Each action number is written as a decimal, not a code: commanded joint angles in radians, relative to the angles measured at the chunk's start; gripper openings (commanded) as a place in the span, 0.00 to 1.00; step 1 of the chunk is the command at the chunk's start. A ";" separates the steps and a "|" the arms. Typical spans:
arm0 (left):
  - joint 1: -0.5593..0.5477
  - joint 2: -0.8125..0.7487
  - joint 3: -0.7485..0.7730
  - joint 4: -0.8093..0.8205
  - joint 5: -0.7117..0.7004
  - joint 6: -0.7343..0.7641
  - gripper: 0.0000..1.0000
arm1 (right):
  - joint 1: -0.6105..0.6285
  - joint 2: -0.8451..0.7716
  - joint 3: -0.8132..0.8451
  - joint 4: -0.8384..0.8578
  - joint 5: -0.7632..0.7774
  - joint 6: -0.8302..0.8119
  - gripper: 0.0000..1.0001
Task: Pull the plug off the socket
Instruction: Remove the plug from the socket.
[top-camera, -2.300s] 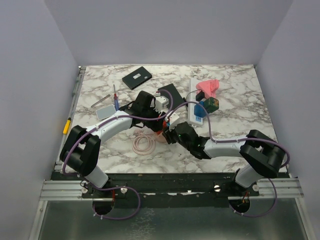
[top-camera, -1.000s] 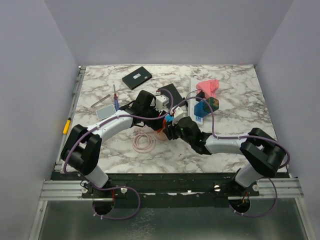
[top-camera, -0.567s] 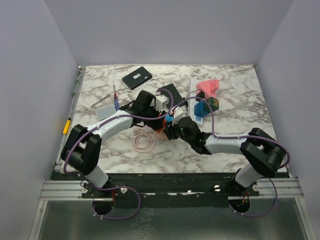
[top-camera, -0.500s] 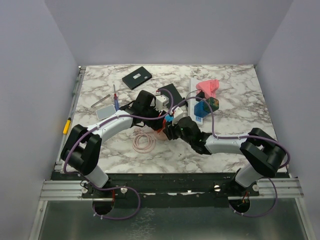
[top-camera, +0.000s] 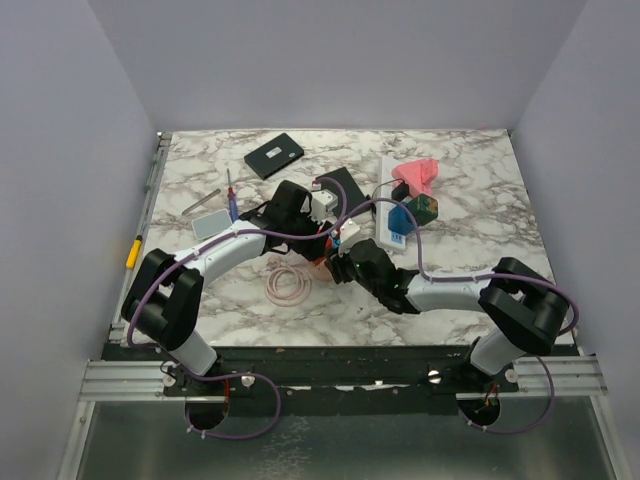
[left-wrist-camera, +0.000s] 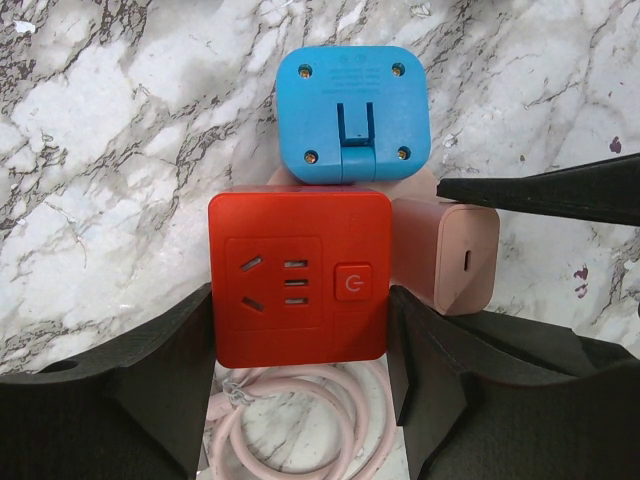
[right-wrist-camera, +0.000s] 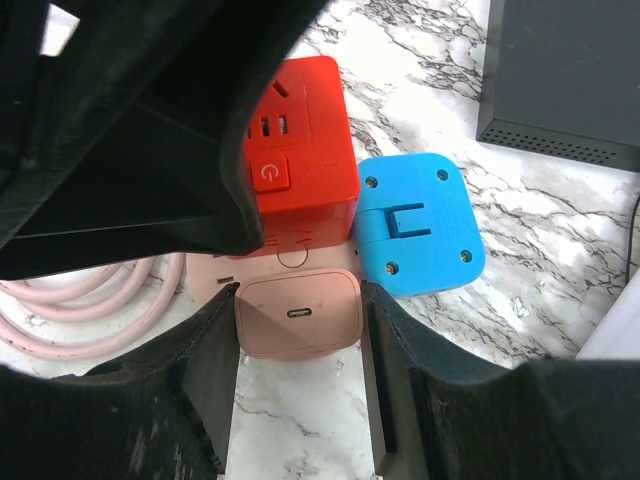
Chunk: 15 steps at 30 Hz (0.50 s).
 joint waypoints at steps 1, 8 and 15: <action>0.030 0.065 -0.029 -0.074 -0.216 0.011 0.14 | 0.056 0.029 0.035 -0.026 0.092 -0.030 0.01; 0.031 0.064 -0.029 -0.076 -0.216 0.011 0.14 | 0.114 0.075 0.064 -0.028 0.161 -0.073 0.01; 0.031 0.065 -0.029 -0.077 -0.216 0.011 0.14 | 0.123 0.080 0.068 -0.027 0.189 -0.061 0.01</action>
